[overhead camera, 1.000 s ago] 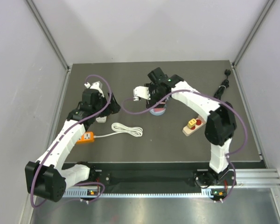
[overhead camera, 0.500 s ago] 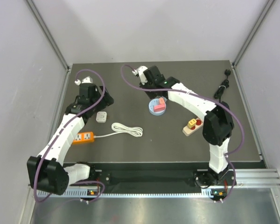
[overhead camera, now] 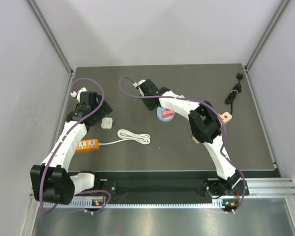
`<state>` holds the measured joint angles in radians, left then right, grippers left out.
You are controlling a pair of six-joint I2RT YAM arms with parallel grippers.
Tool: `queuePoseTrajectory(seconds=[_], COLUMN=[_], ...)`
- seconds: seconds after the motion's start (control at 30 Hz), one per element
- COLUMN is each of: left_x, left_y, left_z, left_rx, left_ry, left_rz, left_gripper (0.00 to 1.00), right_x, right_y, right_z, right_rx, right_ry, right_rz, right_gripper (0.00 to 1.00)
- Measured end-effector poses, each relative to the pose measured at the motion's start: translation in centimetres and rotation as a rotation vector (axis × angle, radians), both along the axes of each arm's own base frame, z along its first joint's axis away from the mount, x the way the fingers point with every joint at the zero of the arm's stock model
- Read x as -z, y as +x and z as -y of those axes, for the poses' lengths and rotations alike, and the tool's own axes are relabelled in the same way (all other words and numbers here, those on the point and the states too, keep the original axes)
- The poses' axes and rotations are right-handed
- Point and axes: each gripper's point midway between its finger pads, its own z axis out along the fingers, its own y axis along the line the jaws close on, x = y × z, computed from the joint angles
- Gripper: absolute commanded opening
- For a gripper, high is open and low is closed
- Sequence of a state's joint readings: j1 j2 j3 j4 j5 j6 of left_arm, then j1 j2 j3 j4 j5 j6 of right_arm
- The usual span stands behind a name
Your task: Insert the plug
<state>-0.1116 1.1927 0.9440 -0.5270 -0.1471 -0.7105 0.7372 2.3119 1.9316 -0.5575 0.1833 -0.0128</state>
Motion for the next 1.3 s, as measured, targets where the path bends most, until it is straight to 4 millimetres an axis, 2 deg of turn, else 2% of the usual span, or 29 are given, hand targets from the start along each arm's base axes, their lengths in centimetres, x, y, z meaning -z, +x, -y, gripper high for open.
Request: queuePoseTrajectory(seconds=[0.13,0.23,0.5,0.63,0.7,0.83,0.97,1.03,1.07,1.1,1.2,1.23,1.3], left_x=[-0.1,-0.1,-0.2,-0.1,0.3,1.3,3.2,4.8,5.7,6.5,8.6,9.2,10.3], left_y=[-0.1,-0.2,-0.5,-0.7,-0.9,-1.0,-0.6,-0.3,-0.1,0.0,0.4,0.5,0.5], left_z=[-0.1,-0.2,0.1,0.3,0.3,-0.2,-0.9,-1.0,-0.9,-0.7,-0.5,-0.5,-0.6], left_rx=[0.007,0.043,0.151,0.188,0.191,0.167,0.132,0.134,0.14,0.153,0.184,0.192,0.206], left_ry=[0.013,0.045,0.099,0.108,0.114,0.131,0.158,0.163,0.162,0.159,0.16,0.164,0.179], left_rz=[0.004,0.001,-0.001,-0.003,-0.018,-0.057,-0.121,-0.177,-0.206,-0.233,-0.306,-0.328,-0.37], left_gripper=[0.86,0.86,0.85,0.84,0.84,0.84,0.84,0.83,0.82,0.82,0.82,0.82,0.82], right_x=[0.7,2.0,2.2,2.0,1.4,-1.6,-6.1,-8.2,-9.1,-9.8,-10.7,-10.7,-10.7], right_y=[-0.2,-1.1,-7.0,-9.5,-10.0,-10.3,-10.5,-10.5,-10.7,-10.9,-11.9,-12.2,-12.8], right_z=[0.8,2.3,9.9,12.2,12.3,10.4,8.4,7.4,6.9,6.5,5.9,5.9,5.9], right_rx=[-0.011,-0.013,-0.008,-0.021,-0.032,-0.061,-0.052,-0.039,-0.036,-0.034,-0.04,-0.038,-0.041], right_ry=[-0.048,-0.098,-0.267,-0.303,-0.287,-0.151,0.027,0.121,0.166,0.21,0.294,0.31,0.33], right_rz=[-0.002,-0.011,-0.052,-0.084,-0.087,-0.066,-0.013,0.012,0.019,0.022,0.015,0.009,0.0], right_gripper=[0.18,0.17,0.19,0.22,0.24,0.26,0.38,0.43,0.52,0.55,0.64,0.69,0.72])
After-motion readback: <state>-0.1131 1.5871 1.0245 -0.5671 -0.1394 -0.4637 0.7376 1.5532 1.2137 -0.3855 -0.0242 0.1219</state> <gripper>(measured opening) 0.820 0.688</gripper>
